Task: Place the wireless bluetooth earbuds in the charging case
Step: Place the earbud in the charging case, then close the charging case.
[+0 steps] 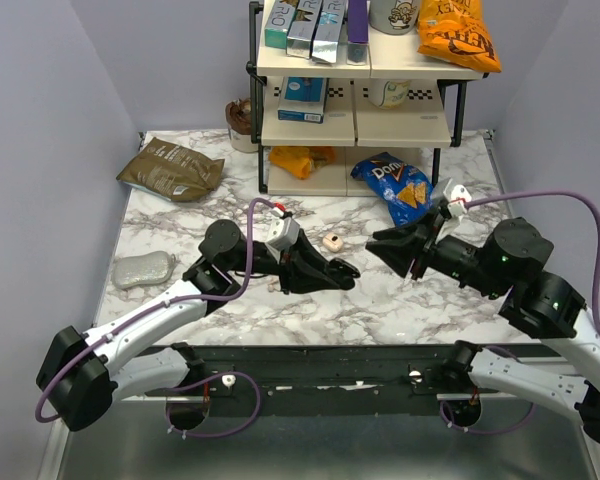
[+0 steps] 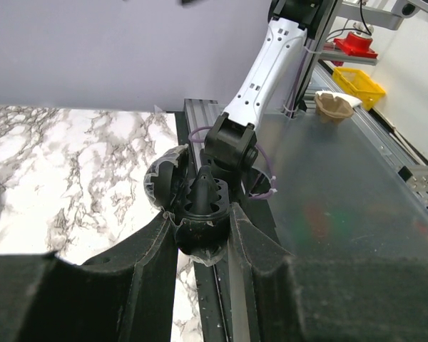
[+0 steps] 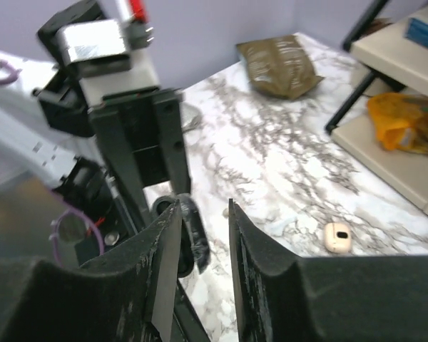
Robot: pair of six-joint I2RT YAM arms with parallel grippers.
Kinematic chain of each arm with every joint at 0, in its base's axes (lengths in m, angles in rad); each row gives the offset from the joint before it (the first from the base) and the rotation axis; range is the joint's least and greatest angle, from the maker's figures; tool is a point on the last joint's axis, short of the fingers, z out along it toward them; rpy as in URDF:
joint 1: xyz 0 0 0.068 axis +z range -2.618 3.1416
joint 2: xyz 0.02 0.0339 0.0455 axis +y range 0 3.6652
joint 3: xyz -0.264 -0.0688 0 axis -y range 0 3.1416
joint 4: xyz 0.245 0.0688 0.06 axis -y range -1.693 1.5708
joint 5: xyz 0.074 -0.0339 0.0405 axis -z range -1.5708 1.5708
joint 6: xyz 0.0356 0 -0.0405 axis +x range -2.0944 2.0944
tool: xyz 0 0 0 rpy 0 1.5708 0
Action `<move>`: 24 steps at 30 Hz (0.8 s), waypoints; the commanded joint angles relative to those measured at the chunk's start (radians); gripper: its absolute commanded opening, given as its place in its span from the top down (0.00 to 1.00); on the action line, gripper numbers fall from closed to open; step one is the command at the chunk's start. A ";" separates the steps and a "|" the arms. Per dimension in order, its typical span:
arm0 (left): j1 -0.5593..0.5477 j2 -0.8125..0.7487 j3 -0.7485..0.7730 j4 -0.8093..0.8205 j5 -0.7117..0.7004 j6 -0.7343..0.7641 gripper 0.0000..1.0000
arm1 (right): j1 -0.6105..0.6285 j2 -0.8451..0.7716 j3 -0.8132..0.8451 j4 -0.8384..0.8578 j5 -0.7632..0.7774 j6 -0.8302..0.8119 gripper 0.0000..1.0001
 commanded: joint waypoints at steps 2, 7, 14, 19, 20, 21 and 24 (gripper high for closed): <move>-0.005 -0.036 -0.024 0.040 -0.015 0.029 1.00 | 0.000 0.058 -0.008 -0.072 0.181 0.041 0.64; -0.005 -0.037 -0.027 0.045 -0.027 0.027 1.00 | 0.000 0.088 -0.043 -0.055 0.154 0.056 0.67; -0.005 -0.050 -0.036 0.044 -0.047 0.044 1.00 | 0.002 0.112 -0.046 -0.046 0.074 0.047 0.67; -0.005 -0.047 -0.036 0.034 -0.053 0.055 1.00 | 0.002 0.121 -0.049 -0.035 -0.020 0.032 0.67; -0.005 -0.047 -0.036 0.034 -0.055 0.055 1.00 | 0.002 0.124 -0.048 -0.035 -0.032 0.024 0.67; -0.005 -0.045 -0.036 0.034 -0.055 0.058 1.00 | 0.000 0.127 -0.049 -0.035 -0.055 0.021 0.67; -0.005 -0.044 -0.035 0.034 -0.055 0.055 1.00 | 0.000 0.133 -0.051 -0.037 -0.072 0.015 0.67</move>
